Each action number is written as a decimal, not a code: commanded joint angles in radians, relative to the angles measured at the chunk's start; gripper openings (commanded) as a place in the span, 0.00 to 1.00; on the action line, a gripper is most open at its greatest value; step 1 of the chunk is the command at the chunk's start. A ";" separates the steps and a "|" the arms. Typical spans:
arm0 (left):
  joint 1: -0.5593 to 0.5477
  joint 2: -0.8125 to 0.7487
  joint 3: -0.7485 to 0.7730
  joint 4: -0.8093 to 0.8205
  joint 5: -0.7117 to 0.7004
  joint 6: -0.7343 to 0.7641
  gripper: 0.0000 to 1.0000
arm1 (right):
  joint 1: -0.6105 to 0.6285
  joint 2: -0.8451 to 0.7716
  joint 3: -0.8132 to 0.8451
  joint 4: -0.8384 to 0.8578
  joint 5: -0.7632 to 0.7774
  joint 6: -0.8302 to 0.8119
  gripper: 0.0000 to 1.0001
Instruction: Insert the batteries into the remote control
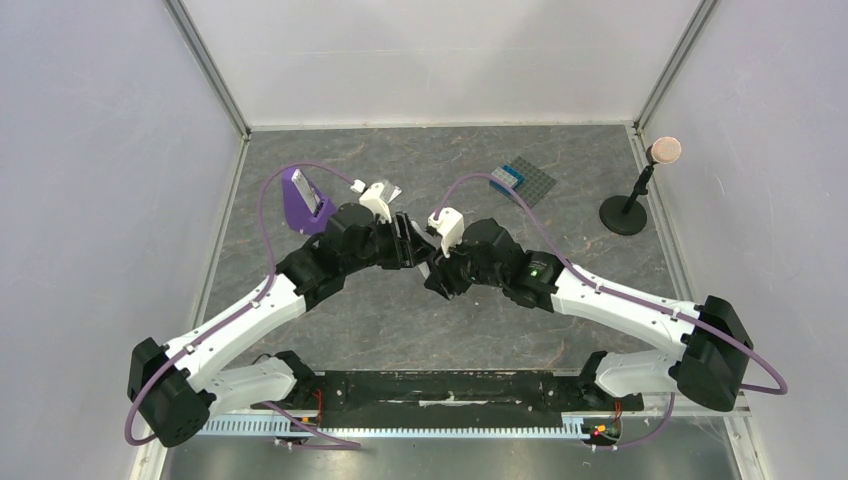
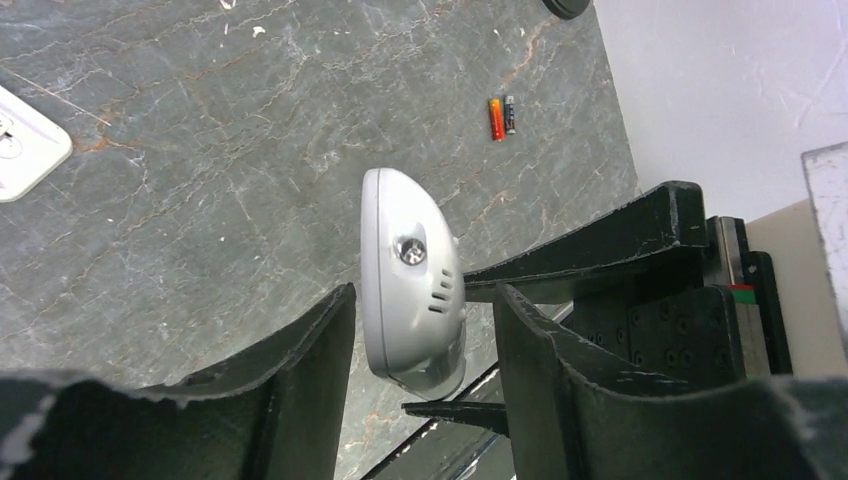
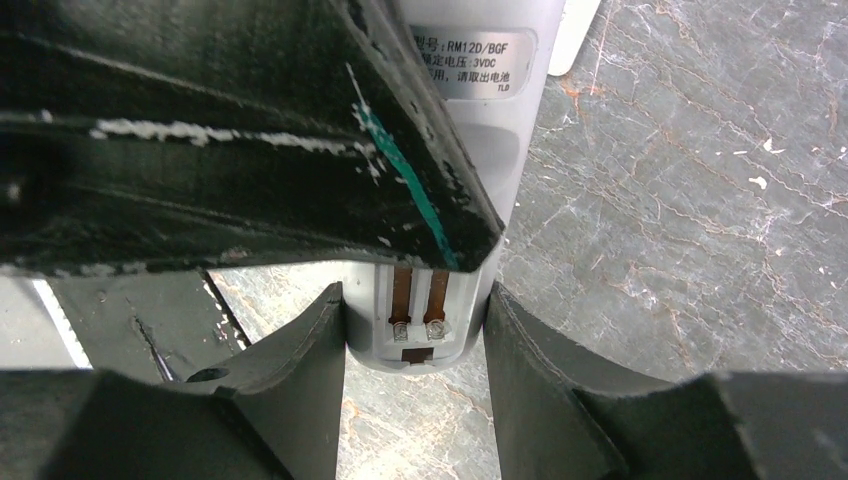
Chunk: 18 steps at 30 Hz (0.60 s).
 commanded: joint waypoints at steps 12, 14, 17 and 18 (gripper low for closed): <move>-0.001 -0.010 -0.061 0.131 -0.022 -0.089 0.34 | 0.006 -0.013 0.030 0.050 -0.008 0.014 0.11; 0.001 -0.017 -0.068 0.137 -0.025 -0.093 0.44 | 0.005 -0.018 0.023 0.050 -0.012 0.015 0.10; 0.000 -0.031 -0.080 0.151 -0.039 -0.108 0.56 | 0.005 -0.023 0.015 0.051 -0.019 0.018 0.11; 0.000 -0.036 -0.087 0.153 -0.046 -0.113 0.57 | 0.004 -0.024 0.012 0.052 -0.020 0.020 0.10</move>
